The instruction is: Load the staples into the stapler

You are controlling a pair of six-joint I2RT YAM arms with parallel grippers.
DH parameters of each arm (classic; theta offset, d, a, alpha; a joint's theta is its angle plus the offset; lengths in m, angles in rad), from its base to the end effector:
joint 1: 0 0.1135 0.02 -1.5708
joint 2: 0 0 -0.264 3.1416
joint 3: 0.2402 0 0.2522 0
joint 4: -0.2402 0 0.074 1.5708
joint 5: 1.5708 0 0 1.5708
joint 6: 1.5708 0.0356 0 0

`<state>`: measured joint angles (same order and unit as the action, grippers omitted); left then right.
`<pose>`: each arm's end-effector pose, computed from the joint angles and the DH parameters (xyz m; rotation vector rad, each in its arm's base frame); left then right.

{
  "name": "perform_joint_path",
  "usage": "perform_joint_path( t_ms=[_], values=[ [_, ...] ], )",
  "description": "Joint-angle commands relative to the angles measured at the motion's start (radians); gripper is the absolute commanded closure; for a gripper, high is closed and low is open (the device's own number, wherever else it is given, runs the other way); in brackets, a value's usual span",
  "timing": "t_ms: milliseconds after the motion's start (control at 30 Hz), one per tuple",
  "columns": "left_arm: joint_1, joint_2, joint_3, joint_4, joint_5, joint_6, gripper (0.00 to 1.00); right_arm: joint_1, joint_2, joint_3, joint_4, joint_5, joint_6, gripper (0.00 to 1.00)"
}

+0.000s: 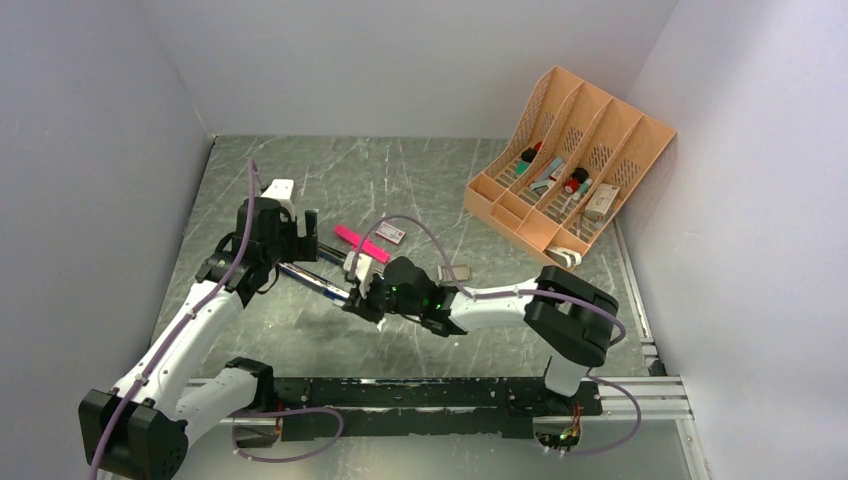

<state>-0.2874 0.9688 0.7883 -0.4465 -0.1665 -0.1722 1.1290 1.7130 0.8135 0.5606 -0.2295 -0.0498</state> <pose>0.2036 -0.0540 0.2821 0.0329 2.1886 -0.0765 0.1463 0.3282 0.1842 -1.2536 1.5797 0.9297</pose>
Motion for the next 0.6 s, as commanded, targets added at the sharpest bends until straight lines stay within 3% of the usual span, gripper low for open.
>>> perform_joint_path(
  t_ms=[0, 200, 567],
  values=[
    [-0.001, -0.009, 0.0, 0.017, 0.019, 0.003, 0.02, -0.034, 0.013, 0.044, -0.099, 0.164, 0.073, 1.0],
    [0.0, -0.007, 0.0, 0.016, 0.019, 0.003, 0.02, -0.056, 0.081, 0.166, -0.263, 0.164, 0.098, 1.0],
    [-0.001, -0.009, 0.0, 0.016, 0.021, 0.003, 0.02, -0.061, 0.138, 0.268, -0.366, 0.14, 0.111, 1.0]
  ],
)
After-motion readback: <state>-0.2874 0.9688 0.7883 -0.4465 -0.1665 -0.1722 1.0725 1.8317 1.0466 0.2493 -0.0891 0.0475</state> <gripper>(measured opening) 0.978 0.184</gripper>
